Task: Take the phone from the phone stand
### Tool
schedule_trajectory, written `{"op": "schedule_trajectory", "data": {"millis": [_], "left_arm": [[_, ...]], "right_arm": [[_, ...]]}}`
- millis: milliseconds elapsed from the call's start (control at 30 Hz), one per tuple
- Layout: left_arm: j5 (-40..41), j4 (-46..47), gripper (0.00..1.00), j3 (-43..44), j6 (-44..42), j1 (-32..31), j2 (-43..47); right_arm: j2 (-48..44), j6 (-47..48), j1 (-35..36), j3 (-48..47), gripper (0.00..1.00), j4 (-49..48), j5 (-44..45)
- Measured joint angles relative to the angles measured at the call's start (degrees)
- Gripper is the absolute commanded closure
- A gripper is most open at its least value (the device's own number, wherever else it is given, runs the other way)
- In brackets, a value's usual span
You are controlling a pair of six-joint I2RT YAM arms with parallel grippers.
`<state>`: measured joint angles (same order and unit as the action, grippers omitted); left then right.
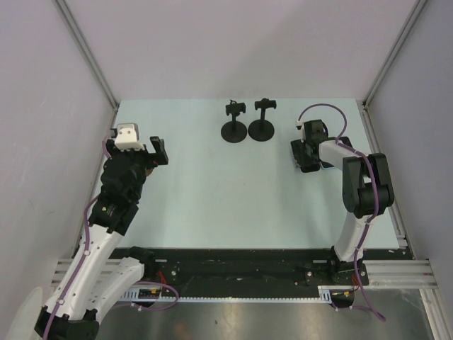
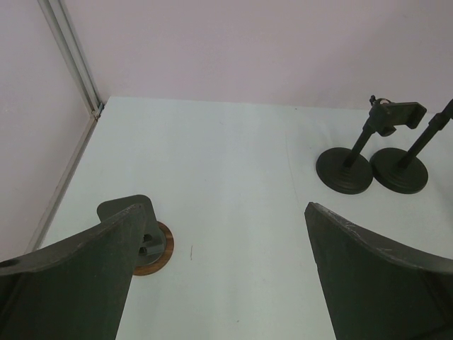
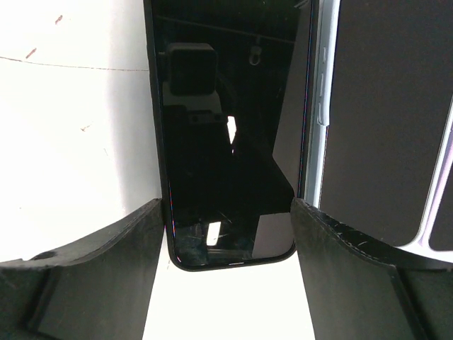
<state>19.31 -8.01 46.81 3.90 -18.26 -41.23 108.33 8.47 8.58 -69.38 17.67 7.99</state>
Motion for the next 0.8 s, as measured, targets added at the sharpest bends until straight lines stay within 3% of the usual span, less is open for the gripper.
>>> {"op": "schedule_trajectory", "data": {"millis": [200, 433, 800], "left_arm": [[0.0, 0.1, 0.00, 0.0, 0.0, 0.0, -0.2], [0.0, 0.2, 0.00, -0.2, 0.0, 0.0, -1.4], [0.2, 0.2, 0.00, -0.2, 0.1, 6.1, -6.4]], "right_arm": [[0.0, 0.0, -0.7, -0.1, 0.22, 0.0, -0.6], [-1.3, -1.7, 0.2, 0.0, 0.07, 0.7, -0.9], [-26.3, -11.5, 6.9, 0.4, 0.01, -0.6, -4.3]]}}
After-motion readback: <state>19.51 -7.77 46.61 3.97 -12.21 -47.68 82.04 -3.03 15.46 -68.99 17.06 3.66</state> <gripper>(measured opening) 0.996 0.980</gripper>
